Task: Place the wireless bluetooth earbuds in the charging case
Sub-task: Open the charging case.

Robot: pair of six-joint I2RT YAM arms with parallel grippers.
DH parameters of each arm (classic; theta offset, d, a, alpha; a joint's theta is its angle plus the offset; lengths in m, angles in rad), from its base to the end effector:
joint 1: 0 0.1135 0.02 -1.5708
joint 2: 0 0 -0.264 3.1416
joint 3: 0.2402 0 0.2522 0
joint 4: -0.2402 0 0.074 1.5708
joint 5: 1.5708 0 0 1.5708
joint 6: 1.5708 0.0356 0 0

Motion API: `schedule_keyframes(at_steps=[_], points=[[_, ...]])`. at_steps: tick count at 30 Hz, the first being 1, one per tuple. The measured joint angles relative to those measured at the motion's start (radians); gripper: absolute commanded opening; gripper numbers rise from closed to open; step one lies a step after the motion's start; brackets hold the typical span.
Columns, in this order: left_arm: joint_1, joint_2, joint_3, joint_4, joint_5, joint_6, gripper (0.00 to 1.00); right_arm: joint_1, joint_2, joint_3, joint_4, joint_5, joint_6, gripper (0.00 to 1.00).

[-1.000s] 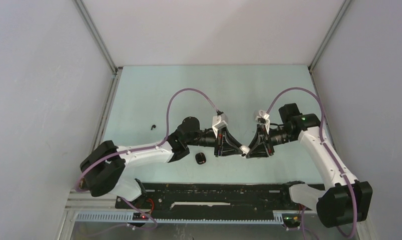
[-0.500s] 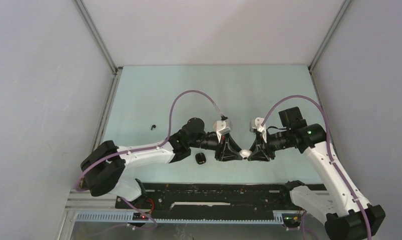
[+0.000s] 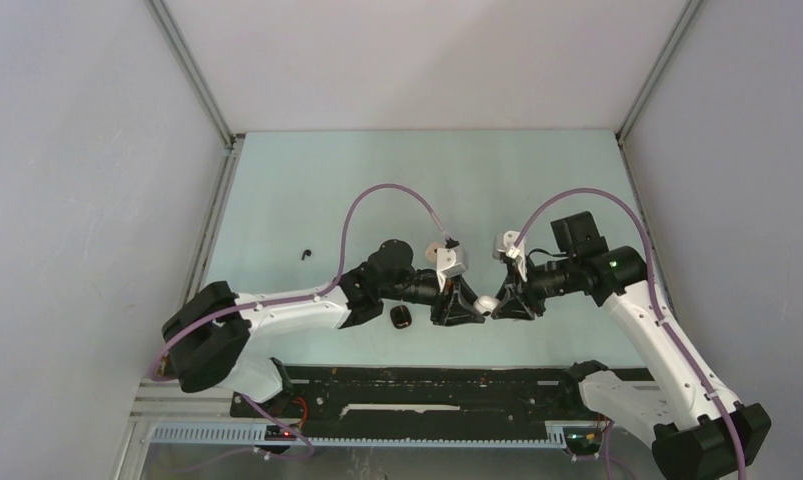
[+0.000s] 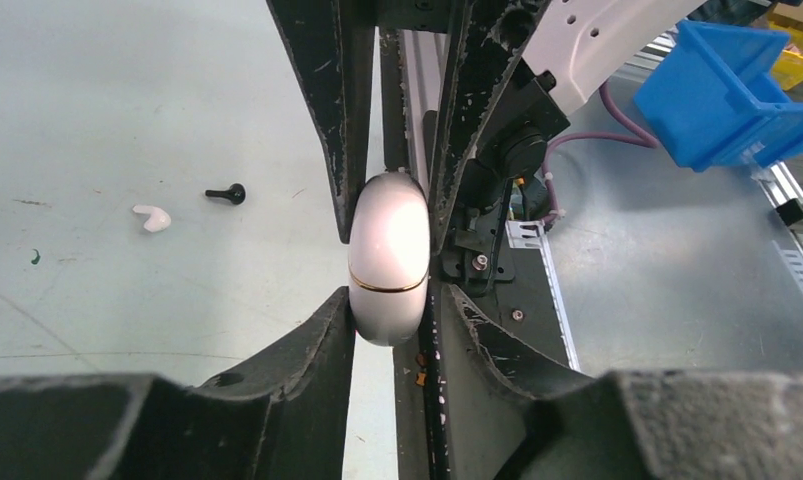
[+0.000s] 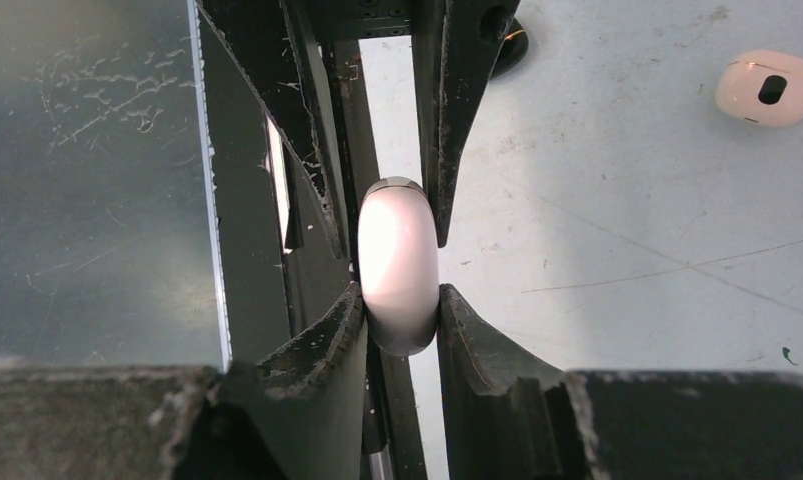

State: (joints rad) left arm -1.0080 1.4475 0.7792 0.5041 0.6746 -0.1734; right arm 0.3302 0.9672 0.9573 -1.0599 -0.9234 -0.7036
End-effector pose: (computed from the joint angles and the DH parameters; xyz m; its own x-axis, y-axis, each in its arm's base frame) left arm 0.1505 -0.2803 0.2542 -0.2566 0.1542 -0.9541 0.9594 -0.0791 -0.2708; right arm 0.1436 0.0792 0.3047 -0.2717 -0.5056 -0.8189 -0.9623 0.1563 0.2227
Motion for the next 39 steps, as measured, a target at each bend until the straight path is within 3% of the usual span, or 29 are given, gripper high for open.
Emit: schedule_keyframes(at_steps=[4,7,10,13,16,22,25,30,34,39], points=[[-0.003,0.000,0.000,-0.006,-0.016,0.011,0.32,0.009,0.013,0.000,0.007,0.001,0.016,0.10],[-0.003,0.000,0.000,-0.016,-0.018,0.019,0.17,0.015,0.015,0.000,0.008,0.007,0.020,0.11],[-0.004,0.000,0.000,-0.021,-0.017,0.025,0.01,0.018,0.018,0.000,0.009,0.013,0.023,0.25],[-0.005,0.000,0.000,-0.026,-0.018,0.029,0.00,0.019,0.020,0.000,0.010,0.016,0.032,0.38],[-0.011,0.000,-0.001,-0.020,-0.033,0.047,0.00,0.019,0.026,0.000,0.015,0.011,0.050,0.44],[-0.038,-0.009,-0.055,0.047,-0.074,0.081,0.00,-0.052,0.121,0.053,-0.041,-0.077,0.055,0.47],[-0.051,-0.009,-0.066,0.056,-0.073,0.088,0.00,-0.153,0.199,0.134,-0.080,-0.144,0.027,0.50],[-0.061,-0.010,-0.067,0.075,-0.074,0.086,0.00,-0.308,0.290,0.253,-0.279,-0.289,-0.153,0.53],[-0.061,-0.010,-0.080,0.124,-0.078,0.068,0.00,-0.319,0.266,0.236,-0.396,-0.330,-0.284,0.54],[-0.060,-0.010,-0.087,0.171,-0.079,0.040,0.00,-0.319,0.147,0.132,-0.419,-0.316,-0.316,0.54]])
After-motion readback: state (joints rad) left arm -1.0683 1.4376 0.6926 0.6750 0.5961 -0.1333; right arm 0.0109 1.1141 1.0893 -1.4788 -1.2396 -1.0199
